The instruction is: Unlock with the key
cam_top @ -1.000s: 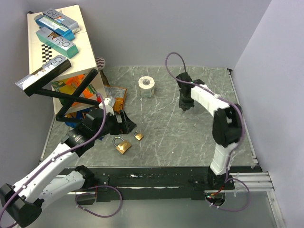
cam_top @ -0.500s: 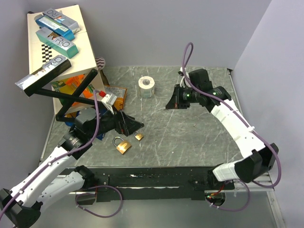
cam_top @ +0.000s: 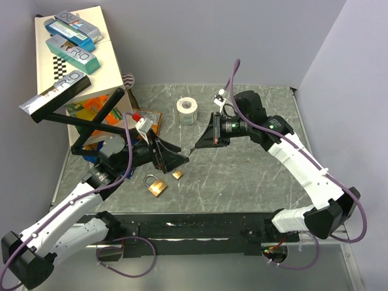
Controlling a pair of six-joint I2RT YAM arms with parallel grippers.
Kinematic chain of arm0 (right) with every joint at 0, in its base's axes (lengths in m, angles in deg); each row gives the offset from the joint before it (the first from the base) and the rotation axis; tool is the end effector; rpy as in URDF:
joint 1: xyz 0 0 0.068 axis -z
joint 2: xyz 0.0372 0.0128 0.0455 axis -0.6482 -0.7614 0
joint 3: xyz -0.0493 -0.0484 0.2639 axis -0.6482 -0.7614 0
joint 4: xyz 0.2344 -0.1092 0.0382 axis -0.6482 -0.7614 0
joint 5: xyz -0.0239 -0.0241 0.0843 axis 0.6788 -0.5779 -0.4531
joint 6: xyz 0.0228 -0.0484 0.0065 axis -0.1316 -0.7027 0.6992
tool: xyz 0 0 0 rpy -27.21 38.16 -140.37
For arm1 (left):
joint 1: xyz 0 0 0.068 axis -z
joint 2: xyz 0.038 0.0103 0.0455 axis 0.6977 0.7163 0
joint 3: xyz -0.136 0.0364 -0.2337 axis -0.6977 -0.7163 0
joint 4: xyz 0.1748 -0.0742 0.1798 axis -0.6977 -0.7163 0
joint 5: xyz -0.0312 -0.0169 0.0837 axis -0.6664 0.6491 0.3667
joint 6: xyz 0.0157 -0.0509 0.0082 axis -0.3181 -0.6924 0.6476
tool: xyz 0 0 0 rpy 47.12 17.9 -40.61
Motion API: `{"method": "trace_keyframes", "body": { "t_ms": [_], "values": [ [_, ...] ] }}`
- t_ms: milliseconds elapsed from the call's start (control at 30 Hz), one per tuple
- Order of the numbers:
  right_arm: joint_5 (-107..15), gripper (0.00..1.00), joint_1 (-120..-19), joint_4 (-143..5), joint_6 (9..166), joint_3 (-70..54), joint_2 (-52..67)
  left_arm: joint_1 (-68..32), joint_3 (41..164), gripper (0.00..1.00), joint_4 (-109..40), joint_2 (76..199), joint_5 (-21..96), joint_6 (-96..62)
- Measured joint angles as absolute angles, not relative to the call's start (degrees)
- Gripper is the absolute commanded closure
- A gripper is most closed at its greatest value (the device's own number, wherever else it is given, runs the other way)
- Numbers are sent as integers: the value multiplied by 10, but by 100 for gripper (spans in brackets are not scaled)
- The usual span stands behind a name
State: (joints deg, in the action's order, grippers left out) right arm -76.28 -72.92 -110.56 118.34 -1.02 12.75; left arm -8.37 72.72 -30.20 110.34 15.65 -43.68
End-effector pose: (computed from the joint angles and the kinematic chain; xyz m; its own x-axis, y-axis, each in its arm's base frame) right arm 0.2200 0.1661 0.3980 -0.9050 -0.0077 -0.4254 -0.3704 0.5062 0.7788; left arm 0.1502 -0.1307 0.3455 -0.5643 -0.2586 -0.7840 0.7195 0.3116 -0.6207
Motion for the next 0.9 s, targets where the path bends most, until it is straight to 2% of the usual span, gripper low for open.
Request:
{"method": "trace_keyframes", "body": {
  "t_ms": [367, 767, 900],
  "values": [
    [-828, 100, -733, -1056, 1240, 4, 152, -84, 727, 3, -214, 1138, 77, -452],
    [-854, 100, -733, -1059, 1254, 22, 151, -84, 730, 1, -198, 1171, 66, -438],
    [-854, 100, -733, -1058, 1260, 22, 151, -83, 731, 5, -186, 1187, 65, -446]
  ]
}}
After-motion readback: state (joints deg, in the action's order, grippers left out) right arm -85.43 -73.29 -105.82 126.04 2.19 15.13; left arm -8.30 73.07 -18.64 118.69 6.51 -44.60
